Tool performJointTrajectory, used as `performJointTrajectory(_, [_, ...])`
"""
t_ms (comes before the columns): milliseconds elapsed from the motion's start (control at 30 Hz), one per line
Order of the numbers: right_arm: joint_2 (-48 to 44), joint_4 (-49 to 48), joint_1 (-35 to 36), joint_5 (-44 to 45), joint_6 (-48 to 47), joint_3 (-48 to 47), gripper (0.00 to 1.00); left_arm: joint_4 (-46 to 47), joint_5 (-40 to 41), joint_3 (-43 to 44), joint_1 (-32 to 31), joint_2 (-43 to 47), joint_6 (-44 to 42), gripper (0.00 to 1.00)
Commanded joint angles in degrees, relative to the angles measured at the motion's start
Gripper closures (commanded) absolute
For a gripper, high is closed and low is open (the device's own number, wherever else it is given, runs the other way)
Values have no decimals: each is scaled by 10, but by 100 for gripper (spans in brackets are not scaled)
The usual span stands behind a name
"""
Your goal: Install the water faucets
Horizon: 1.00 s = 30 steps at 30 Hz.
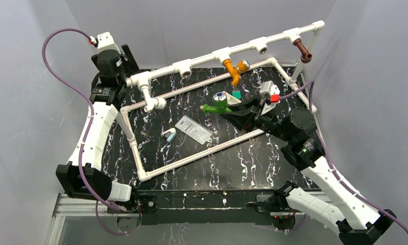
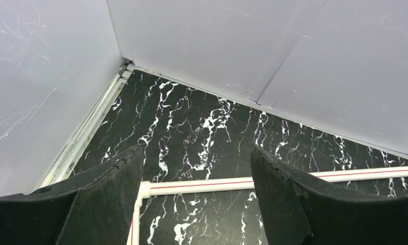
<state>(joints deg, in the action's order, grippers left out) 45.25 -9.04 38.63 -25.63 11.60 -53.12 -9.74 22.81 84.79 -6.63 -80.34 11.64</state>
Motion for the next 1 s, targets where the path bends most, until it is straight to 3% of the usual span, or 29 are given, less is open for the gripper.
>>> performJointTrajectory(0, [6, -129, 0, 75, -17, 17, 99, -63, -24, -48, -3, 18, 6, 26])
performJointTrajectory(300, [48, -277, 53, 166, -81, 61, 99, -112, -55, -62, -3, 33, 19, 26])
performJointTrajectory(433, [76, -323, 134, 235, -183, 79, 99, -111, -60, -78, -3, 39, 25, 26])
performJointTrajectory(633, [131, -460, 247, 407, -371, 108, 99, -104, -62, -102, -2, 44, 33, 26])
performJointTrajectory(967, [212, -543, 259, 489, -481, 83, 99, -61, -92, -169, -3, 71, 46, 26])
